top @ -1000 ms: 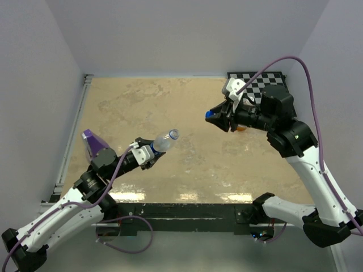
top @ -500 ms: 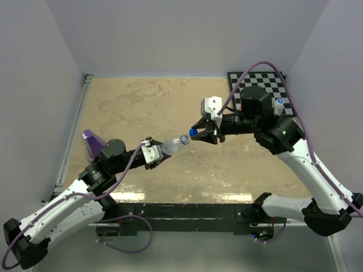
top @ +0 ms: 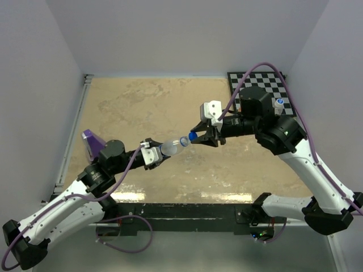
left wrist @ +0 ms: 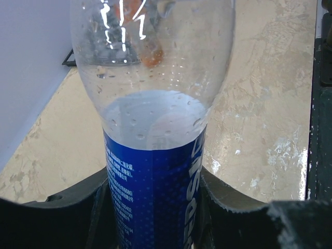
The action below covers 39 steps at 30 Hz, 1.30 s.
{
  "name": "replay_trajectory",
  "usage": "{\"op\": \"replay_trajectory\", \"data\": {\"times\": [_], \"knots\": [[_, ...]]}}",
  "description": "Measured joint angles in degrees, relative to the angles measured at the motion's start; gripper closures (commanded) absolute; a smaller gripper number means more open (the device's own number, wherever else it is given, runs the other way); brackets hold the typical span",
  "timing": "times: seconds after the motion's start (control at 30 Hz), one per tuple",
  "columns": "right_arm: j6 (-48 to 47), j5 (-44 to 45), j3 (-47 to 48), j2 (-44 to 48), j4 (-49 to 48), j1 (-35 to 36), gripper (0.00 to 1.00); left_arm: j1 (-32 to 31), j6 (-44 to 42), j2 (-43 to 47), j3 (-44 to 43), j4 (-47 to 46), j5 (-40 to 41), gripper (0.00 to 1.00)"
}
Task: Screw on the bottle caps
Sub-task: Screw the bottle cap onto the plastic bottle.
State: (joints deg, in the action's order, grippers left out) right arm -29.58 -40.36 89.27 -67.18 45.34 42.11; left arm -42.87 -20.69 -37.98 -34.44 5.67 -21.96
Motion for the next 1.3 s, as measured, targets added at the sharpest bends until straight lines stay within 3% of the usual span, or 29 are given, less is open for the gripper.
{"op": "replay_trajectory", "data": {"times": [1.3], "knots": [[-0.3,3.8,0.7,-1.8,2.9,3.3,1.0,0.0,-0.1,-1.6,-0.1,2.1,-0.6,0.51]]}}
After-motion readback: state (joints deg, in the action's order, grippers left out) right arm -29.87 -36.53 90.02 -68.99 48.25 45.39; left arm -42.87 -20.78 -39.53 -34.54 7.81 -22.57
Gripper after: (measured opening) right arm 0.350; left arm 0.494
